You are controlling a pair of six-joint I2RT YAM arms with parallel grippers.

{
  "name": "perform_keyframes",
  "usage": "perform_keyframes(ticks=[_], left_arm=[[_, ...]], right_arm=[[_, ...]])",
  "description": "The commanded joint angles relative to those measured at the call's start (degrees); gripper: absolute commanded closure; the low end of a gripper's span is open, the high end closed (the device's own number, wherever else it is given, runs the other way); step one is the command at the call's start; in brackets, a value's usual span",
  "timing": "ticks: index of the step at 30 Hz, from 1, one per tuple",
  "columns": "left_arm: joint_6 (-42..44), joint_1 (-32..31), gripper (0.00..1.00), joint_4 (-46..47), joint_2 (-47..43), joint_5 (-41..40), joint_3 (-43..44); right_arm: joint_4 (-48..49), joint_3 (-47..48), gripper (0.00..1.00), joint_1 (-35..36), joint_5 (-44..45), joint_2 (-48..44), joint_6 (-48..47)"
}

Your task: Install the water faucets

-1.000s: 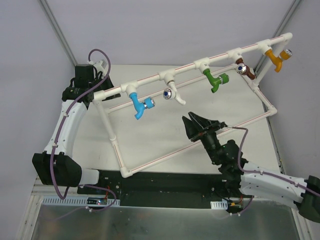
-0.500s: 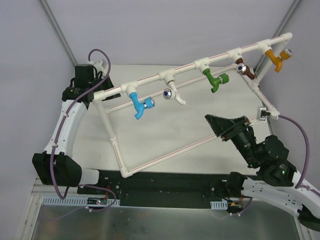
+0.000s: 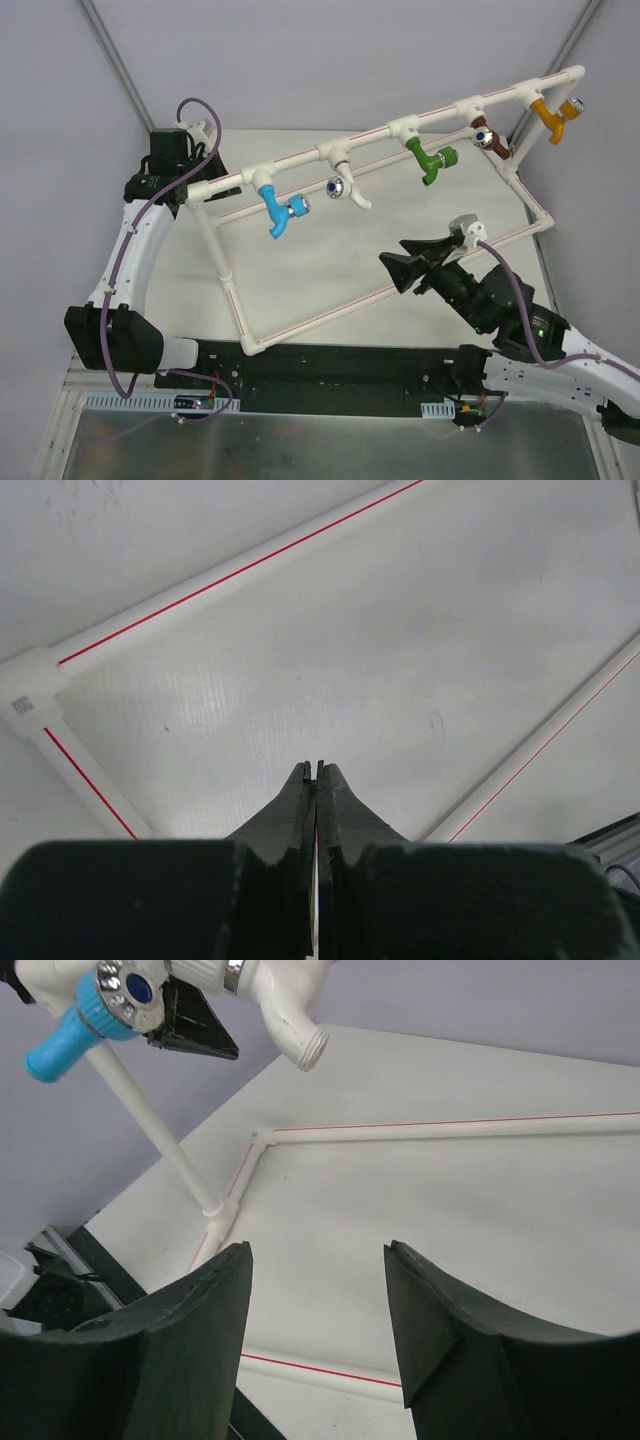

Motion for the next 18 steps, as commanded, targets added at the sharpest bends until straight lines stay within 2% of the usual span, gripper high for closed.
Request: perform_keyframes(ticks=[1, 4, 7, 9, 11, 18], left_arm=[[-0.1, -1.4, 1.0, -0.2, 3.4, -0.9, -2.3], [-0.1, -1.4, 1.0, -0.2, 3.6, -0.9, -2.2], [-0.1, -1.4, 1.0, -0.2, 3.8, -0.7, -2.1], [-0.2, -1.4, 1.0, -0.2, 3.9, -0.6, -2.2], [-0.2, -1.4, 1.0, -0.2, 4.0, -0.5, -2.1], [-0.1, -1.4, 1.0, -0.2, 4.0, -0.9, -2.4]], right_arm=[[2.5, 1.8, 0.39, 7.0, 12.7, 3.2, -9.3], [8.1, 0.1, 0.38, 17.8, 25.7, 4.9, -18.6], [22.1, -2.0, 0.34, 30.3, 40.5, 9.6, -38.6], [35.4, -3.8, 0.31, 35.2, 44.9, 13.0, -53.3], [42.4, -4.2, 0.31, 36.0, 43.8, 14.6, -61.2], [53.8, -4.9, 0.28, 35.9, 35.2, 15.4, -79.6]])
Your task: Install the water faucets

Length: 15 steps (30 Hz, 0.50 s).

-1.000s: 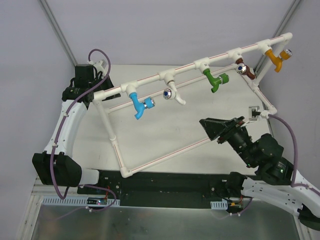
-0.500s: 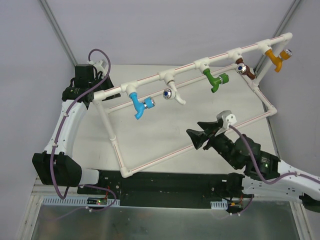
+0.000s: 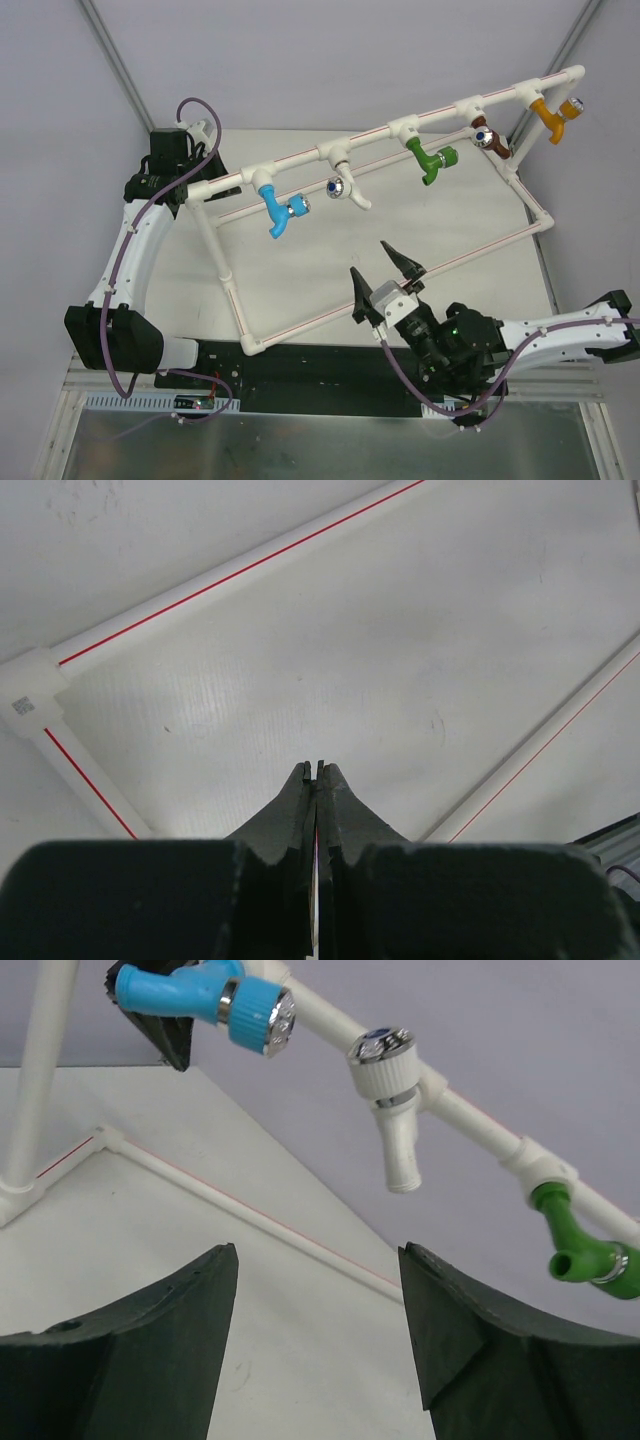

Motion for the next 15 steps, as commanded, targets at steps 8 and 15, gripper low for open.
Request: perform_keyframes(ticks=[8, 15], left_arm=[[-0.2, -1.4, 1.0, -0.3, 4.1, -0.4, -2.2], [-0.1, -1.4, 1.0, -0.3, 4.0, -0.9, -2.2]], right_arm=[[2.6, 2.2, 0.25, -10.7, -12.5, -6.6, -11.2], [-6.4, 4.8, 0.24, -23.6, -26.2, -3.5, -0.9]])
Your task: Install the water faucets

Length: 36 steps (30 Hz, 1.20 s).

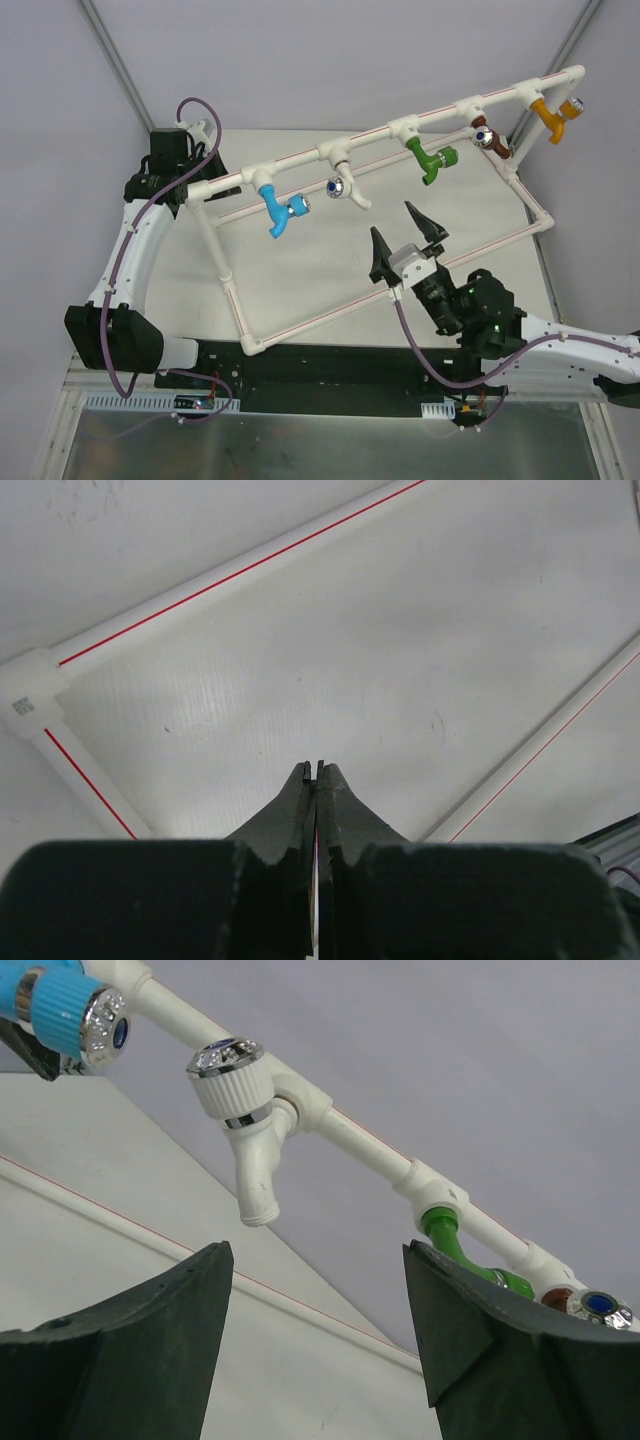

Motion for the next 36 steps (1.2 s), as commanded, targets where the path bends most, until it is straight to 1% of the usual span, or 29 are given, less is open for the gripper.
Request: perform_keyframes(ticks=[1, 9, 16, 21, 26, 32, 36], left_arm=[[-0.1, -1.4, 1.0, -0.3, 4.0, -0.8, -2.4], [0.1, -1.4, 1.0, -0.3, 4.0, -1.0, -2.3], [0.1, -1.4, 1.0, -0.3, 4.1, -0.9, -2.2], [0.2, -1.3, 1.0, -0.3, 3.8, -0.9, -2.3], [0.1, -1.3, 1.0, -0.3, 4.0, -0.9, -2.1], [0.2, -1.3, 1.0, -0.3, 3.8, -0.9, -2.2], [0.1, -1.3, 1.0, -0.3, 3.8, -0.8, -2.2]], right_arm=[[-4.2, 3.0, 0.24, -5.5, -11.0, 2.8, 6.5], [-4.3, 6.0, 0.24, -12.5, -20.4, 8.3, 7.9], [-3.0, 10.8, 0.25, -21.5, -28.6, 14.6, 7.8], [-1.3, 11.5, 0.34, -25.1, -31.3, 18.5, 7.9], [1.9, 11.2, 0.43, -26.6, -32.8, 21.8, 8.2], [5.2, 11.3, 0.48, -26.9, -34.8, 22.9, 10.8], [7.8, 11.0, 0.53, -27.0, -35.0, 22.9, 12.9]])
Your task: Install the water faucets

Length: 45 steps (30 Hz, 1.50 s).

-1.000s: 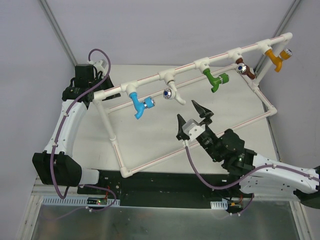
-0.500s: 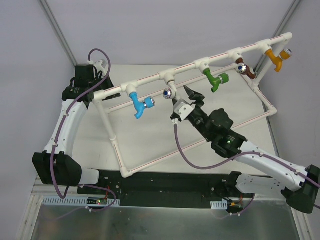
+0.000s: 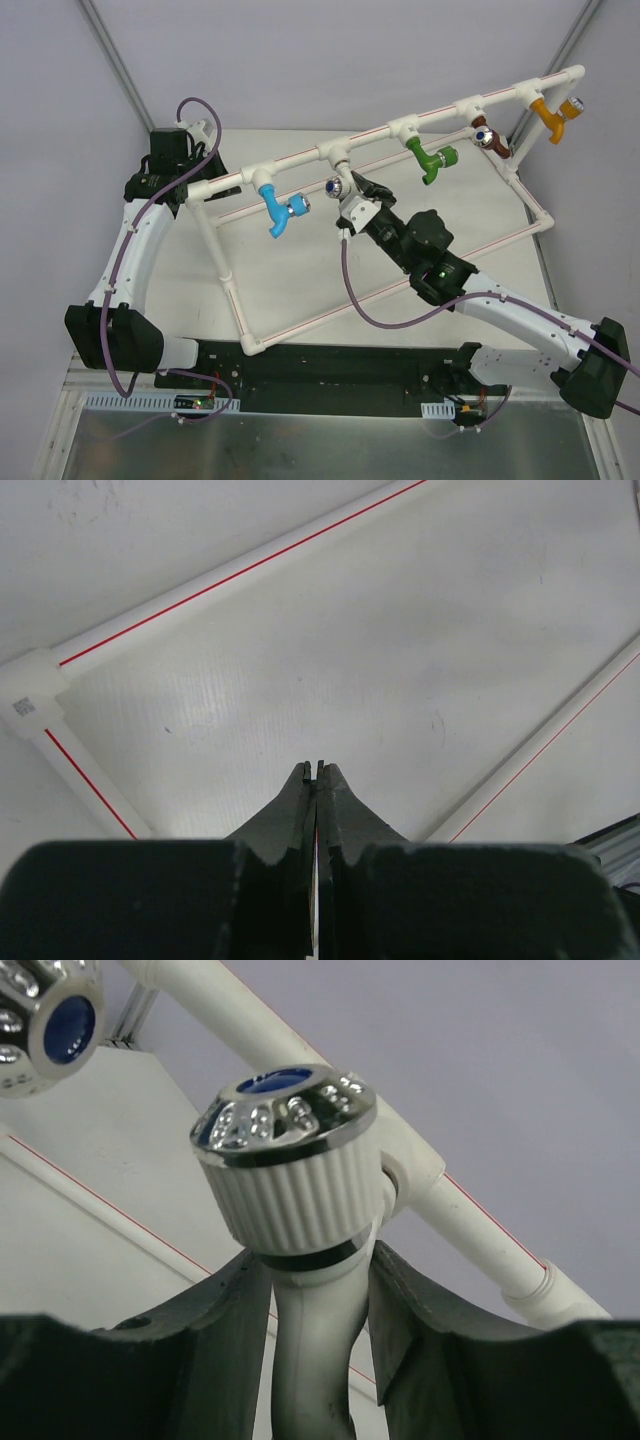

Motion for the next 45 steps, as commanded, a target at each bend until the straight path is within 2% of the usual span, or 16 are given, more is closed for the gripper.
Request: perform_keyframes(ticks=[1, 4, 11, 18, 25, 29, 36, 40, 45], left_arm=[[0.1, -1.3, 1.0, -0.3, 3.6, -0.7, -2.3], [0.1, -1.4, 1.0, -0.3, 3.7, -0.7, -2.3], [0.0, -1.3, 1.0, -0.3, 3.5, -0.6, -2.3], [0.0, -1.1, 1.0, -0.3, 3.5, -0.6, -2.3], [-0.1, -1.1, 1.0, -0.3, 3.7, -0.4, -2.3], [0.0, -1.0, 1.0, -0.2, 3.6, -0.5, -2.3], [-0.1, -1.0, 1.0, -0.3, 3.7, -0.5, -2.3], [-0.1, -0.9, 1.0, -0.3, 3.7, -0.3, -2.2], [0.0, -0.9, 1.0, -0.3, 3.5, -0.4, -2.3]], right_arm=[[8.1, 1.4, 0.55, -0.3, -1.9, -0.4, 4.5], [9.6, 1.5, 0.58, -0.3, 0.2, -0.3, 8.3], [10.5, 0.6, 0.86, -0.3, 1.6, -0.8, 15.1], [13.7, -1.6, 0.91, -0.3, 4.7, -0.9, 28.9], [21.0, -5.0, 0.99, -0.2, 11.4, 0.3, 48.4], [23.1, -6.4, 1.0, -0.1, 16.8, 0.7, 63.8], [16.3, -6.4, 1.0, -0.1, 26.9, -0.6, 94.5], [10.9, -6.0, 1.0, -0.2, 29.1, -1.3, 111.4], [6.8, -4.1, 1.0, -0.2, 26.5, -0.8, 120.0]])
